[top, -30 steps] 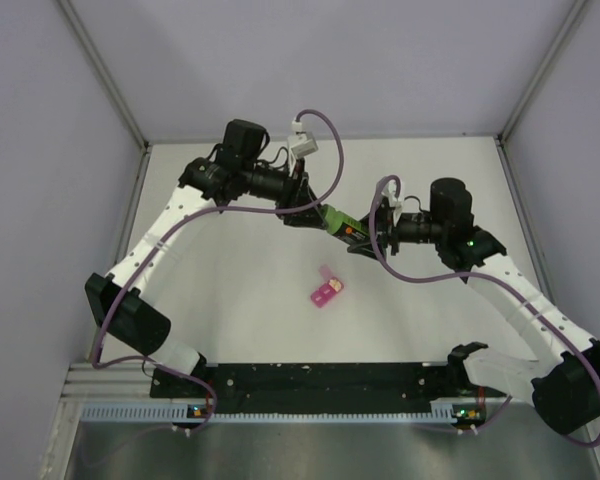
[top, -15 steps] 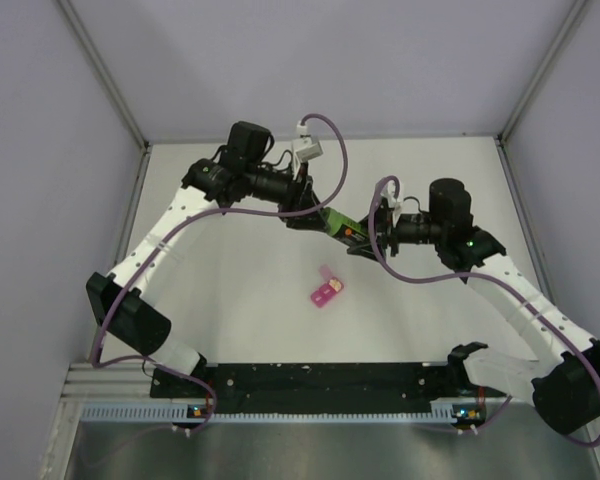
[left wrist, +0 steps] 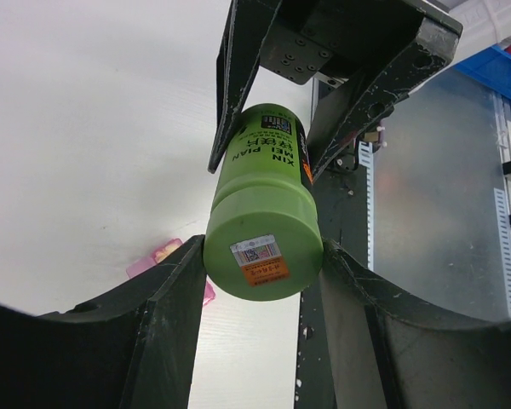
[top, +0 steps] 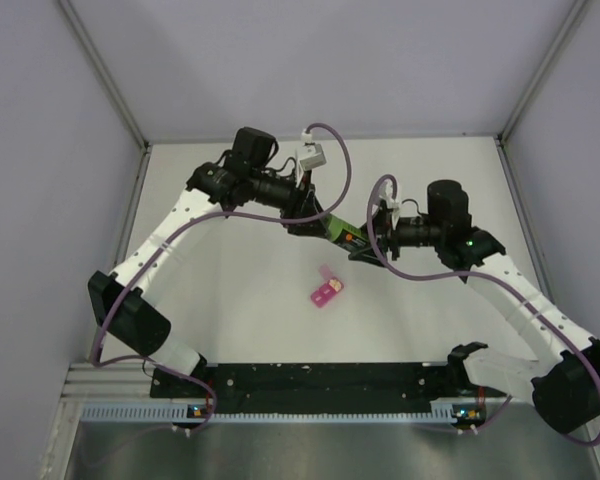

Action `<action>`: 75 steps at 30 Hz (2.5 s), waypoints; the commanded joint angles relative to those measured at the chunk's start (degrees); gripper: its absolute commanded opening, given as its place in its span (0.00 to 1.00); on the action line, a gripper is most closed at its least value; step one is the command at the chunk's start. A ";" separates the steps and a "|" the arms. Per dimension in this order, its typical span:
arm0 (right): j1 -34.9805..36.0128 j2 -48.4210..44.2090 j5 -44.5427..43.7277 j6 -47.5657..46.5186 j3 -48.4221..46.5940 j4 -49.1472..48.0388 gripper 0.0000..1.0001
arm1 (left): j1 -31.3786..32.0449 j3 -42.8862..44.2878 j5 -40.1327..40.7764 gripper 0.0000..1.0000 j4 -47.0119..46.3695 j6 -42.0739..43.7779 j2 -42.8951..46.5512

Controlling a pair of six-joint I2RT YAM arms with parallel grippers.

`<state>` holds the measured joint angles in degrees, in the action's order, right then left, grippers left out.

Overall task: Sort the pills into containers
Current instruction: Screw the lid of the pill bottle onto the pill bottle.

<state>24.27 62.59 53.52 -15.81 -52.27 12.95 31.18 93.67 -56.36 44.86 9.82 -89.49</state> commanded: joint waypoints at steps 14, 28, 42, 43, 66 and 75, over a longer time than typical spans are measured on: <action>0.78 0.43 7.74 2.63 -2.93 -6.88 0.00 | 1.60 -10.26 -7.62 0.00 -14.36 -1.30 6.08; 0.78 -0.80 6.69 2.28 -2.22 -7.24 0.00 | 1.61 -12.98 -7.46 0.00 -21.83 -6.74 7.40; 0.86 -1.68 -0.61 0.96 -5.65 -6.27 0.00 | 1.43 -20.89 0.81 0.00 -37.99 -23.70 9.86; 0.78 -1.59 -0.61 0.96 -6.00 -6.18 0.00 | 1.34 -21.33 0.55 0.00 -39.14 -24.49 9.86; 0.78 -1.06 -3.68 2.19 -9.17 -6.18 0.00 | -1.73 -30.56 0.72 0.00 -64.36 -46.55 10.22; 0.86 -0.36 -5.62 3.60 -9.96 -7.24 0.00 | -1.91 -34.86 2.74 0.00 -70.77 -50.25 10.30</action>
<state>24.21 62.43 46.78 -13.30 -56.75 14.66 28.45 61.58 -53.58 -21.15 -36.34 -79.33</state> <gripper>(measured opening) 0.513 0.572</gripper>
